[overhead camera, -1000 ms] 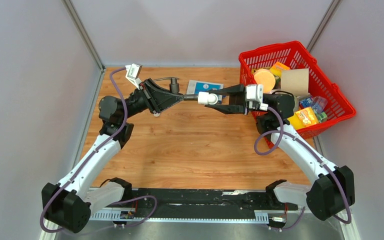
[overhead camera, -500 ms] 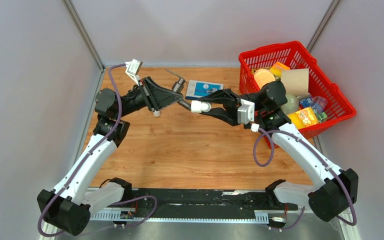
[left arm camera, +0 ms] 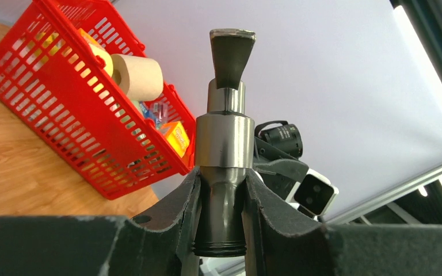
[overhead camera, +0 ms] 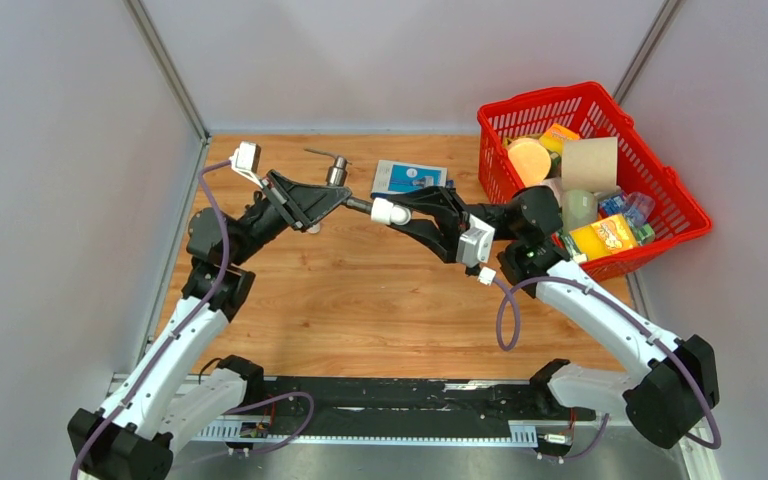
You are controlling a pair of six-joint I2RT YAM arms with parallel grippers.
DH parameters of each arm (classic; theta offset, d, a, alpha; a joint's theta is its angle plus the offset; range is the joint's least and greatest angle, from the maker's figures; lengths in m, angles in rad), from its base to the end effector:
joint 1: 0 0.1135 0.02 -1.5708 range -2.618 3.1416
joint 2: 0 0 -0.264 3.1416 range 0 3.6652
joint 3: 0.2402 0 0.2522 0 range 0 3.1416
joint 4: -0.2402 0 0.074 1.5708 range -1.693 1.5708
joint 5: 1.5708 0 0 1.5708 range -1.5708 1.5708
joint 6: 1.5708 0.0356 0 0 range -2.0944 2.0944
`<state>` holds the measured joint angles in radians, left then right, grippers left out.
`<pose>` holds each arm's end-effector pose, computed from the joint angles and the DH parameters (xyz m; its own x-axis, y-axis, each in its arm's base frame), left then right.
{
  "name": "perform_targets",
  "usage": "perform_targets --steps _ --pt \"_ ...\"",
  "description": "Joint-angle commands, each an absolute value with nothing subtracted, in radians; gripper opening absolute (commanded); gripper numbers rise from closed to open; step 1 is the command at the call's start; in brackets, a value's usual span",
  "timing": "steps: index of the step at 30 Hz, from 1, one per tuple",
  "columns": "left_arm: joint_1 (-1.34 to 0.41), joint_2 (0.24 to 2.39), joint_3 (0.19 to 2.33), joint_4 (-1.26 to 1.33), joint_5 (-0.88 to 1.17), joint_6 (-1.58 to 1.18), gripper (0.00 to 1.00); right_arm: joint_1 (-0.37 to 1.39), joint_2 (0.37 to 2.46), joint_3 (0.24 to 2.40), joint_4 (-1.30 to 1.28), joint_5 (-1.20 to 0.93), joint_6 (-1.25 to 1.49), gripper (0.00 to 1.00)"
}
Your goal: Install the water faucets
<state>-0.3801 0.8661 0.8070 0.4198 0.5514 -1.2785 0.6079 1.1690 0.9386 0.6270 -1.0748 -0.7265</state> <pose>0.1739 -0.0895 0.3969 -0.6441 -0.6210 -0.4467 0.5361 0.0501 -0.8427 0.1897 0.1701 0.3941 0.8599 0.2132 -0.4638 -0.4903 0.0922 -0.8666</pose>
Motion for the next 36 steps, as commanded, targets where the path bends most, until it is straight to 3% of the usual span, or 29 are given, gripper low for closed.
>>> perform_targets --steps 1,36 --pt "-0.387 0.835 0.796 0.448 0.474 -1.388 0.00 0.624 1.146 0.946 0.641 -1.025 -0.814 0.00" --pt "-0.388 0.799 0.790 0.399 0.456 -1.473 0.00 0.658 1.180 0.966 0.695 -0.991 -0.873 0.00"
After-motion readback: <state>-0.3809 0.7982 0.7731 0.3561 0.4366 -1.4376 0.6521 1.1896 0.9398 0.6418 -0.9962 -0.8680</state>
